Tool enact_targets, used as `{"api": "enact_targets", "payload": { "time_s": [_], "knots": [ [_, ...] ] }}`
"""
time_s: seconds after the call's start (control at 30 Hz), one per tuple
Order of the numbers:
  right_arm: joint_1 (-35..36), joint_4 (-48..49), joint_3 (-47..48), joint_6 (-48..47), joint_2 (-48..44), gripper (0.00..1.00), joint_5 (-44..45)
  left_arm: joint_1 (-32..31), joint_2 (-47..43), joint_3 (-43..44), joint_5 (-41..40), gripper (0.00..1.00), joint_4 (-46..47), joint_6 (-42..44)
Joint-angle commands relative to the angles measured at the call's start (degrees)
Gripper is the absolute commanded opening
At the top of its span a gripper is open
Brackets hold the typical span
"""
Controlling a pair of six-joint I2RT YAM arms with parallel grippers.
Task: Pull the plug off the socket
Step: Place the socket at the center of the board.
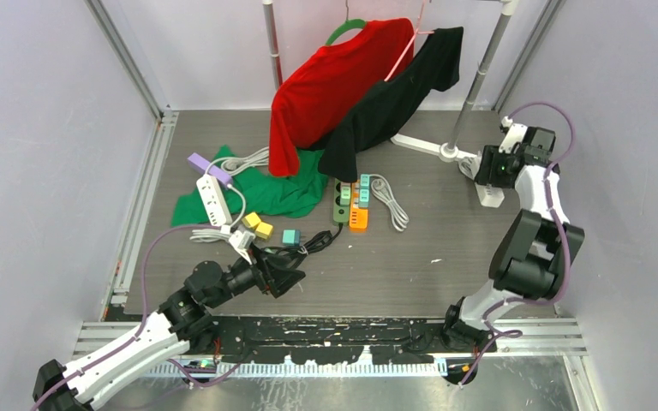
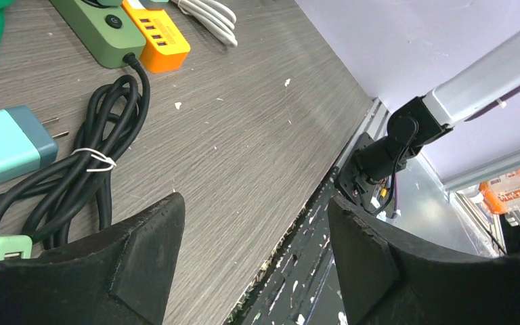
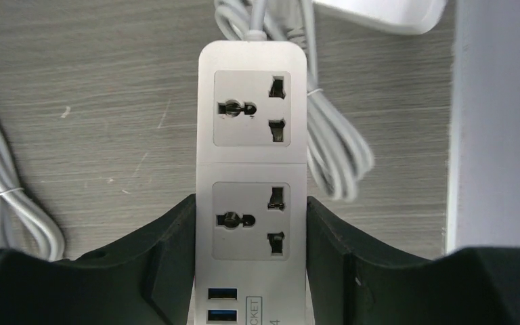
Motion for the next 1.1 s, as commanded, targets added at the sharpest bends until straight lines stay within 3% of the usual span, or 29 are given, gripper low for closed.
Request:
{"api": "enact_targets", "payload": {
  "time_s": [0.0,0.1,0.23,0.37,0.63,0.9,1.07],
  "knots": [
    [0.0,-2.9,3.0,-1.4,6.9,0.11,2.4,-0.1,-0.4,-0.1,1.2,0.77,3.1,-0.2],
    [-0.1,-6.7,5.7,-1.3,11.1,0.19,1.4,-0.1,-0.3,-0.5,1.6,0.77,3.5,-0.6],
    [0.0,-9.2,7.5,-1.7,14.6,0.42,3.0,-0.1,-0.9,-0.4,2.0,0.77,2.8,-0.6],
    [-0.1,-10.9,8.0,-2.5,15.9,0.55,3.8,-0.1,-2.4,-0.5,2.0,0.77,1.5,-0.6],
    [0.0,-11.1,6.5,-3.7,10.3,0.85,3.5,-0.1,-4.9,-0.5,1.4,0.77,-0.4,-0.5],
    [-0.1,-11.5,4.2,-4.8,-2.1,0.86,-0.9,-0.1,-3.8,1.5,1.5,0.77,-0.4,-1.4],
    [0.0,-10.3,0.2,-2.1,-14.5,0.86,-18.1,-0.1,-0.2,4.7,0.4,0.77,-0.2,-2.0]
  ]
}}
